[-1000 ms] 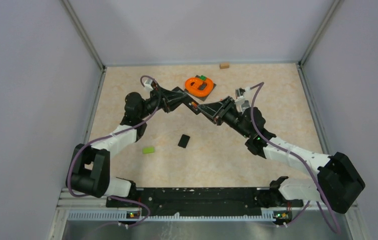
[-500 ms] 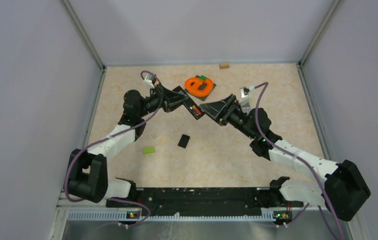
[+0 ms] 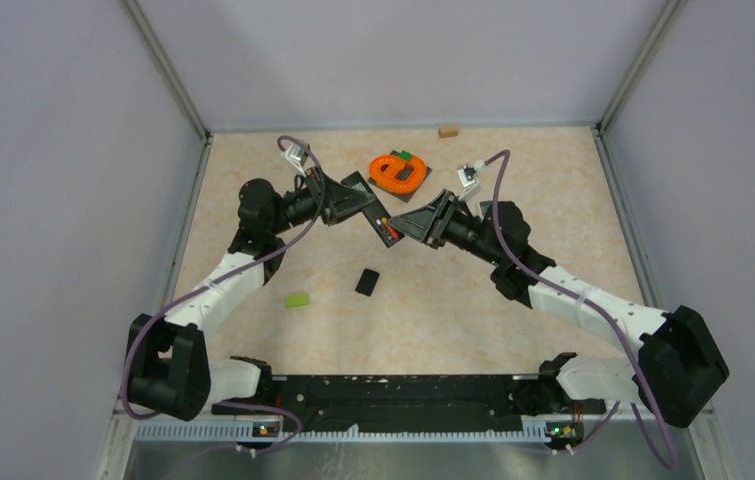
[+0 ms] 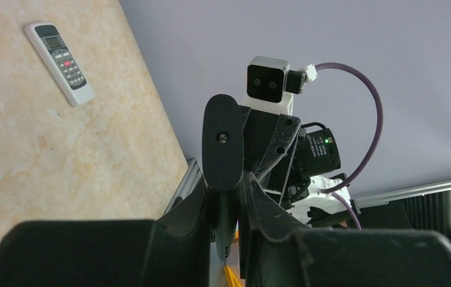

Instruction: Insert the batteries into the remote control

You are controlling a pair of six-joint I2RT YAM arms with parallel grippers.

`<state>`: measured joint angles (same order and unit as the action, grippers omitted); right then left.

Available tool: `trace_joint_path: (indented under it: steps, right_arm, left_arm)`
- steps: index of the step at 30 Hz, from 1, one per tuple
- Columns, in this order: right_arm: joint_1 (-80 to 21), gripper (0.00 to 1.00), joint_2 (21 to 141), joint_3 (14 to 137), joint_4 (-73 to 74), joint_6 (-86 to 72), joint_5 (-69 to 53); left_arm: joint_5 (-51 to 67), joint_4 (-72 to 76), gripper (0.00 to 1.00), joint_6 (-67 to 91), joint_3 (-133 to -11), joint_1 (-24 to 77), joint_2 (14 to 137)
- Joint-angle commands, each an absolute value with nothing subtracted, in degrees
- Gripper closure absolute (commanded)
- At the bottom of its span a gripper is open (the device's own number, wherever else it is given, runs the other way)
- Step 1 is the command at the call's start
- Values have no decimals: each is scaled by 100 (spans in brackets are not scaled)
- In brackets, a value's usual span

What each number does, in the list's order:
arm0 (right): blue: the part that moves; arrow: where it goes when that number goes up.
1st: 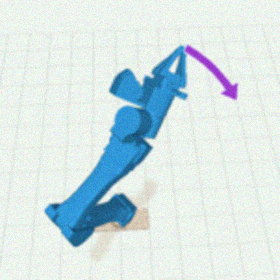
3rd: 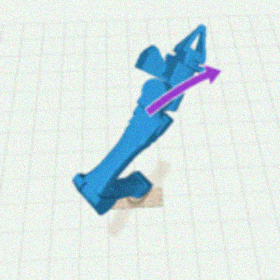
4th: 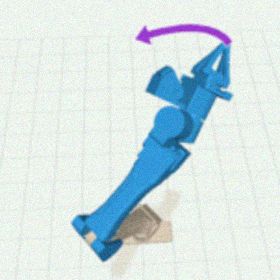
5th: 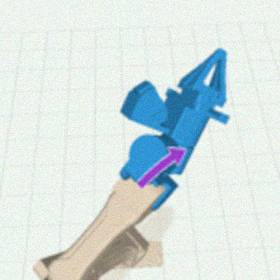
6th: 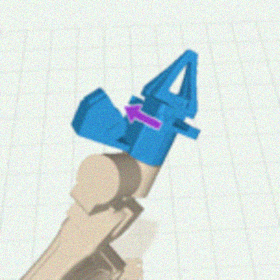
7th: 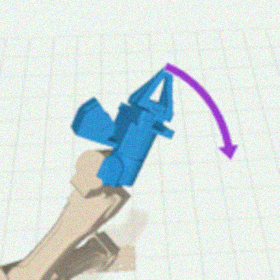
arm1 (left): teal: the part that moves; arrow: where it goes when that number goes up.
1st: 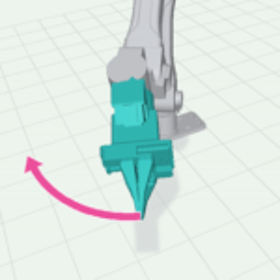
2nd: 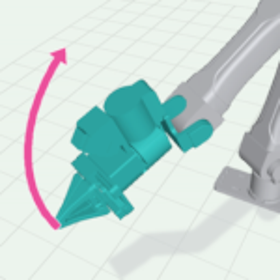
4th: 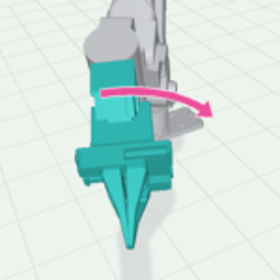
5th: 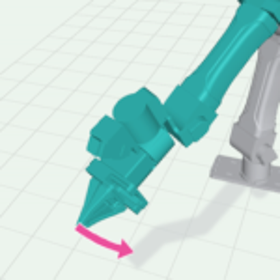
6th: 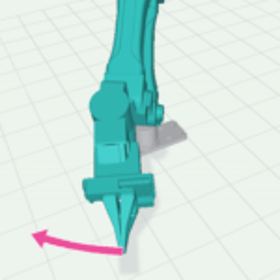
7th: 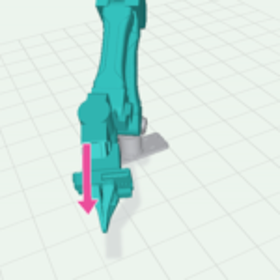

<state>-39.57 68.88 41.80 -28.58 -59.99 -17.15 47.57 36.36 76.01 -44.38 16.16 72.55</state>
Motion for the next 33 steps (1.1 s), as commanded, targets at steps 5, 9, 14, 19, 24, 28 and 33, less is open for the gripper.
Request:
trace_joint_path:
  steps: [5,9,14,19,24,28,33]
  right_arm:
    - [-3911,53,6969,4372,-2741,-5874,-1783]
    - [-3896,26,6624,4325,-2462,-5616,-1426]
    - [-3785,23,6380,4419,-1404,-5003,-969]
    - [-3775,30,7160,5069,-92,-3953,-785]
    - [-4013,53,8700,6003,671,-2767,-872]
    - [-4568,49,9964,7077,1242,-1467,-652]
    - [-4858,48,10970,7893,1526,-810,-552]
  left_arm:
    - [4831,3889,100,7499,-4746,1611,6986]
    - [4268,2702,100,6819,-4776,1471,6737]
    - [2367,298,100,5617,-4723,1120,6113]
    - [1145,-788,100,5414,-4485,719,5475]
    - [398,-989,100,5349,-4382,697,4928]
    - [274,-1222,100,5245,-4524,678,4784]
    - [284,-1475,100,5152,-4689,644,4775]
